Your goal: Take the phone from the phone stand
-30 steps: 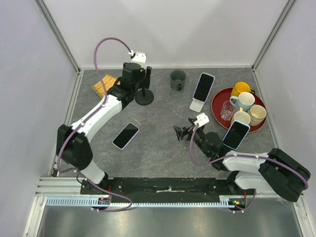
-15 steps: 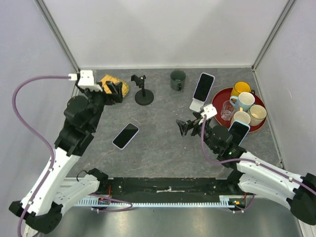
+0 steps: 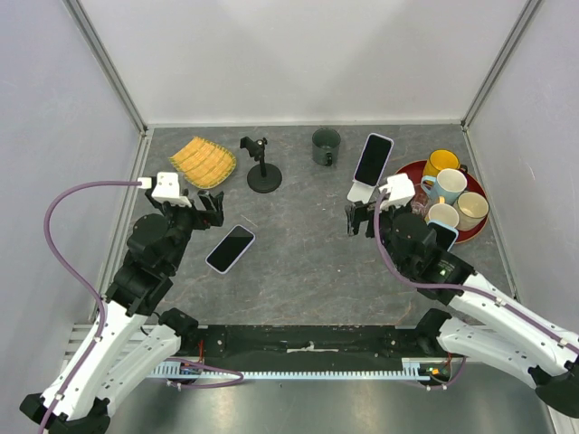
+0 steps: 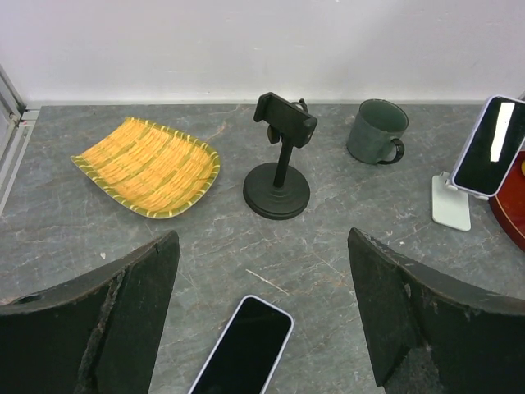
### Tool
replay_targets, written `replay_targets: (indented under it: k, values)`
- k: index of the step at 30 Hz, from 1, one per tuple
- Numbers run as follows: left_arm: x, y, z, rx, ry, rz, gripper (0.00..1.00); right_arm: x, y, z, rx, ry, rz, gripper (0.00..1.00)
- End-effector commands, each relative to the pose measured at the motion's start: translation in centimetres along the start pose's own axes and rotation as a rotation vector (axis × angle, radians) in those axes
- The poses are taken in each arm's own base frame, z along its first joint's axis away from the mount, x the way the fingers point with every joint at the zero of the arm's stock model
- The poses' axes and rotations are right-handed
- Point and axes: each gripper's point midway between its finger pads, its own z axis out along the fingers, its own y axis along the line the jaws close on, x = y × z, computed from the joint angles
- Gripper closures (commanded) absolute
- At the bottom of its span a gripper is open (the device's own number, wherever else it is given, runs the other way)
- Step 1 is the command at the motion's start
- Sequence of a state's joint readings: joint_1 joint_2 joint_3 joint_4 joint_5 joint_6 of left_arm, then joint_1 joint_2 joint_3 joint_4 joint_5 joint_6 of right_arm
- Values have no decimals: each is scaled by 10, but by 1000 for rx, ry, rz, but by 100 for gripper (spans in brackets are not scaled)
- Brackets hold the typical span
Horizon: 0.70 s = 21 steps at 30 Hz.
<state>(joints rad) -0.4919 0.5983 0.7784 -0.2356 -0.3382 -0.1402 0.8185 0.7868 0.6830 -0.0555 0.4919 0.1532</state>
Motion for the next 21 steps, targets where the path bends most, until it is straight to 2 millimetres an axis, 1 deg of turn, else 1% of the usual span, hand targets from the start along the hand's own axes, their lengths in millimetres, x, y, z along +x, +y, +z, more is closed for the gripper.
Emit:
replay_targets:
  k: [1,3,6,9,10,11,12,13,14,15,16,17,18,19,20,21]
  values:
    - [-11,-2,0,15,-48,13,10,-13,-36,-8,212,63,-64,2]
    - [-8,-3,0,26,-41,15,10,-14,-47,-9,280,78,-76,2]
    - [-9,-3,-3,32,-45,12,11,-17,-52,-4,313,90,-77,2]
    - [-10,-4,-4,40,-49,9,11,-21,-58,11,317,105,-52,2]
    - [-11,-5,-5,42,-52,5,11,-20,-62,22,305,123,-33,2]
    - [-11,-5,-6,44,-53,4,11,-19,-64,29,292,130,-24,2]
    - [-11,-5,-6,45,-52,3,11,-22,-64,38,262,117,-4,2]
    - [-10,-6,-6,51,-50,2,11,-14,-72,51,243,141,25,2]
    - [-10,-6,-6,53,-51,0,11,-14,-75,58,226,142,47,2]
    - [-10,-7,-6,57,-49,-1,11,-19,-77,67,207,117,74,2]
    - [-9,-8,-6,61,-45,-1,11,-12,-84,79,170,136,103,2]
    - [-9,-8,-6,64,-45,-1,11,-12,-87,86,154,129,129,2]
    - [-8,-9,-6,65,-40,0,11,-13,-92,98,140,112,146,2]
    - [-9,-8,-8,66,-43,0,11,-17,-95,104,93,99,163,2]
    - [-10,-8,-8,66,-46,-1,11,-19,-103,111,97,81,165,2]
    - [-10,-8,-9,67,-44,-2,11,-21,-105,121,69,61,173,3]
